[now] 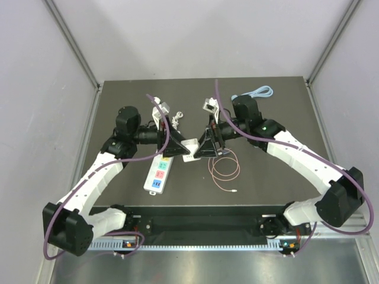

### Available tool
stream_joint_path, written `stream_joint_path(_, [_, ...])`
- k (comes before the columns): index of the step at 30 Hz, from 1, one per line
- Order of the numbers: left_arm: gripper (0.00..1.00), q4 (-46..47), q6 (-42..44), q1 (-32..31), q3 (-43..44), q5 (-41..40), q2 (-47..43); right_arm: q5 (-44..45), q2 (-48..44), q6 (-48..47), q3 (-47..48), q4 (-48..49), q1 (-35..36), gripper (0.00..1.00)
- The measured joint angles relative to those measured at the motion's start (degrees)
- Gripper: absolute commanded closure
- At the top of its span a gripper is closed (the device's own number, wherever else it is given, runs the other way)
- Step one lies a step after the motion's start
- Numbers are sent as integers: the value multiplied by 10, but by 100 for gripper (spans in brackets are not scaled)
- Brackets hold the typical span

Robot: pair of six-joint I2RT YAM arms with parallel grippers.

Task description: Insert the plug

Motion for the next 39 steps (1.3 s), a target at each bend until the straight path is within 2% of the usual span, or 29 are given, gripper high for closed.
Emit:
stream_joint_path(5, [100, -24, 26, -8, 15, -5, 1, 44, 2, 3, 0, 5, 3, 12])
stream_joint_path(8, [100, -14, 15, -6, 14, -22, 1, 72, -10, 20, -16, 32, 2, 17])
stream_joint_path(9, [100, -1, 3, -6, 12, -27, 1, 76, -20, 32, -31, 53, 2, 24])
stream_joint_path(11, [100, 48, -33, -7, -1, -29, 1, 75, -39, 60, -65, 105, 3, 28])
stream_joint_path(17, [100, 188, -145, -7, -34, -28, 1, 50, -55, 138, -123, 243, 2, 28])
stream_joint_path(18, [100, 205, -158, -7, -34, -27, 1, 47, -55, 148, -130, 261, 2, 31])
stream_joint_path(19, [100, 219, -166, -7, -34, -26, 1, 41, -55, 160, -136, 282, 2, 47])
stream_joint_path(22, [100, 247, -192, -6, -34, -22, 1, 28, -59, 180, -144, 324, 2, 73])
stream_joint_path(24, [100, 260, -204, -6, -34, -22, 1, 32, -65, 195, -155, 350, 2, 72])
stream_joint_path(25, [100, 264, -208, -6, -34, -22, 1, 35, -70, 200, -163, 365, 2, 58])
stream_joint_path(26, [100, 266, -211, -7, -34, -21, 1, 37, -76, 206, -171, 378, 2, 49])
stream_joint_path(28, [100, 273, -219, -9, -35, -21, -2, 40, -84, 217, -182, 395, 2, 37])
stream_joint_path(32, [100, 283, -222, -9, -45, -16, -16, 37, -95, 238, -187, 419, 2, 41])
stream_joint_path(35, [100, 291, -227, -9, -46, -16, -23, 36, -98, 243, -187, 430, 2, 49])
stream_joint_path(36, [100, 293, -229, -9, -46, -18, -24, 37, -98, 245, -187, 433, 2, 57])
stream_joint_path(38, [100, 294, -233, -9, -46, -19, -24, 37, -98, 249, -187, 435, 2, 67])
stream_joint_path(39, [100, 295, -234, -9, -46, -20, -24, 37, -98, 250, -187, 435, 2, 81])
